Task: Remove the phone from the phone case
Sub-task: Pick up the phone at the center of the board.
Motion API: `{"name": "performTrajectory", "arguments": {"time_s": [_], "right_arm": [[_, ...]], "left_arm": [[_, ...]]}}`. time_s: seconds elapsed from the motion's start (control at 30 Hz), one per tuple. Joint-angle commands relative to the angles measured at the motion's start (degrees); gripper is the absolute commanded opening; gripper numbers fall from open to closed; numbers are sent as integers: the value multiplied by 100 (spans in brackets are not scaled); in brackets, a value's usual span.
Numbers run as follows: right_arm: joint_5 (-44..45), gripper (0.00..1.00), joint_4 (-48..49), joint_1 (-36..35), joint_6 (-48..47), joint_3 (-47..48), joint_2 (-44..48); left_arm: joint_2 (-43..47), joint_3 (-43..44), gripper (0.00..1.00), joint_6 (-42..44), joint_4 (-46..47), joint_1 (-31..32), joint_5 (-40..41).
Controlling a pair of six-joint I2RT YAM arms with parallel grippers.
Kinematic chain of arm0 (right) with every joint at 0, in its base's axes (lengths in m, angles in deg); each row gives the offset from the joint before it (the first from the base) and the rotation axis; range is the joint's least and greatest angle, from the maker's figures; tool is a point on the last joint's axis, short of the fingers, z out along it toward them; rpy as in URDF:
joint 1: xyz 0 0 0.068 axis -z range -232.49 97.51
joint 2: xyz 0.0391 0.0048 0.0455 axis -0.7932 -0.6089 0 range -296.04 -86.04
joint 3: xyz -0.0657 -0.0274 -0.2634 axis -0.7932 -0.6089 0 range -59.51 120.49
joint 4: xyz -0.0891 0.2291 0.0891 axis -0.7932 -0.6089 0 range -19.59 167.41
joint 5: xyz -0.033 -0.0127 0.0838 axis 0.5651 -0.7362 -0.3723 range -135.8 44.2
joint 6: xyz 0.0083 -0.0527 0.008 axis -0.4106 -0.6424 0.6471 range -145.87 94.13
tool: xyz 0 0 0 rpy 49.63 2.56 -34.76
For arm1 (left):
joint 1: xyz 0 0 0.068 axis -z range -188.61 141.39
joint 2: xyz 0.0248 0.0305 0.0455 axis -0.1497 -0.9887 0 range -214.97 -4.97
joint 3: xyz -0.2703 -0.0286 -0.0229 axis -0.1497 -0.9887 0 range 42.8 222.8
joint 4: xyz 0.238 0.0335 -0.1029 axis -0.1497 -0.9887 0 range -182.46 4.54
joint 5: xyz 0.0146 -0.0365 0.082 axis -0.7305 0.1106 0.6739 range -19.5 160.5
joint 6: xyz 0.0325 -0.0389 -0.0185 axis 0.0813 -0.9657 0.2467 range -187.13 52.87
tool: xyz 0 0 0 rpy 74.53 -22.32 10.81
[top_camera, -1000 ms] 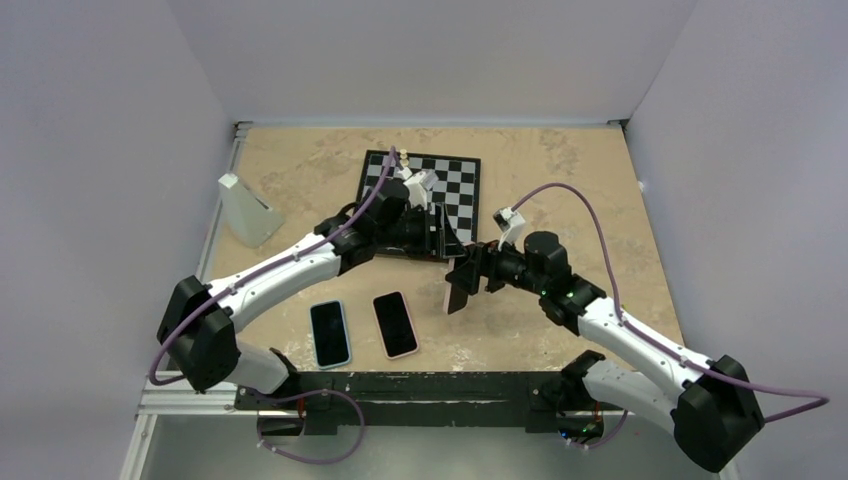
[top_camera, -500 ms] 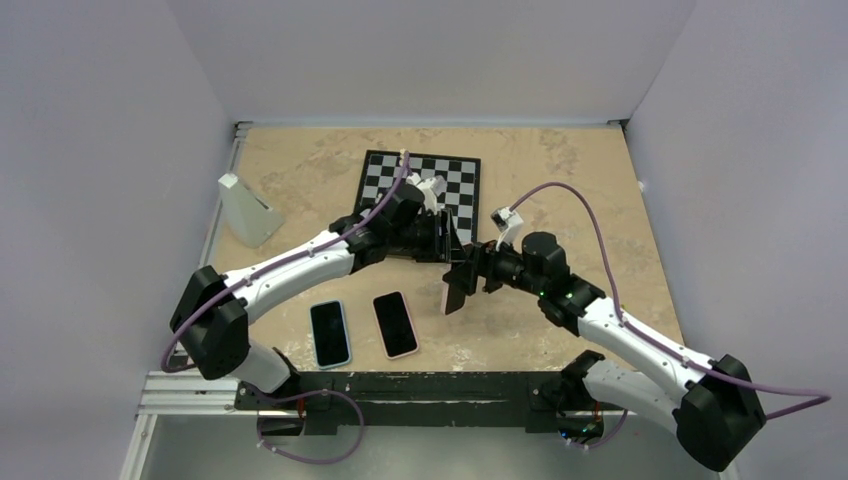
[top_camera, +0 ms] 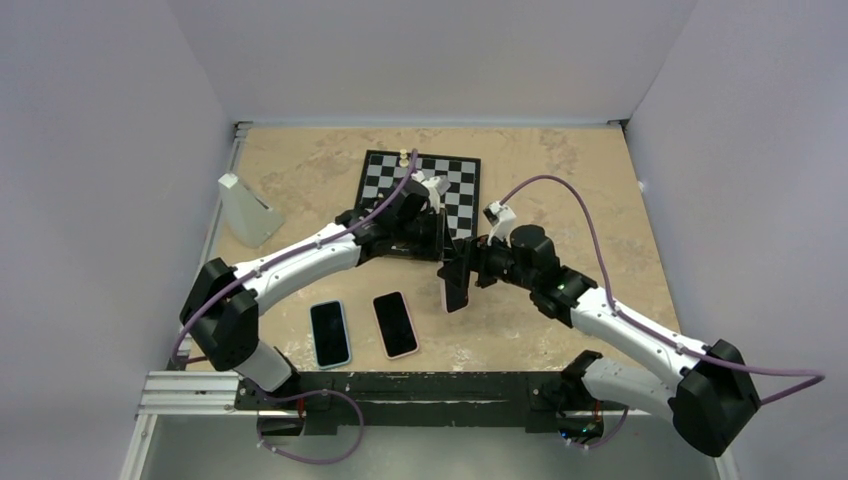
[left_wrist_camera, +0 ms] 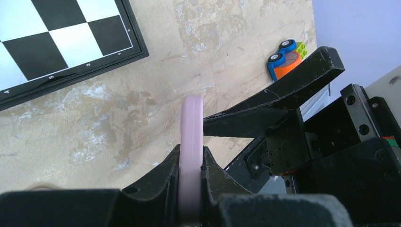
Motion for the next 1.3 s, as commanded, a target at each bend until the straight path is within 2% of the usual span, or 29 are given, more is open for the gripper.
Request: {"name": "performTrajectory", "arguments": {"time_s": [0.0,0.1,0.23,0.43,0.6,0.7,0.77,0.97,1.13,1.27], "right_arm": [[-286,74,-41,-29,-133,148,-53],[-775,83,-44,-31,-287,12,133],[-1675,85,-107,-32,-452,45,453],[-1438,85,-807,-18,-847,405,943],[-2035,82,-18,-6,-851,111,1481],[-1527,82,130,8,-814,-30,1856],[-1429,83,3,76,-850,8,2006],[-2825,79,765,133,-458,-90,1788],[-3292,79,1645,144,65,-265,1639],[-3254,80,1981,146,329,-358,1574]], "left_arm": [[588,293,0,449,205,-281,-447],[754,273,0,767,228,-635,-1012],[781,343,0,1248,124,-881,-1797],[1013,304,0,1858,160,-911,-2705],[1238,229,0,1988,484,-906,-3753],[1295,185,0,1925,666,-902,-4385],[1378,65,0,1808,881,-901,-4529],[1410,-169,0,1397,1521,-892,-4881],[1447,-214,0,1253,1688,-884,-4914],[1495,-297,0,1170,1771,-877,-4878]]}}
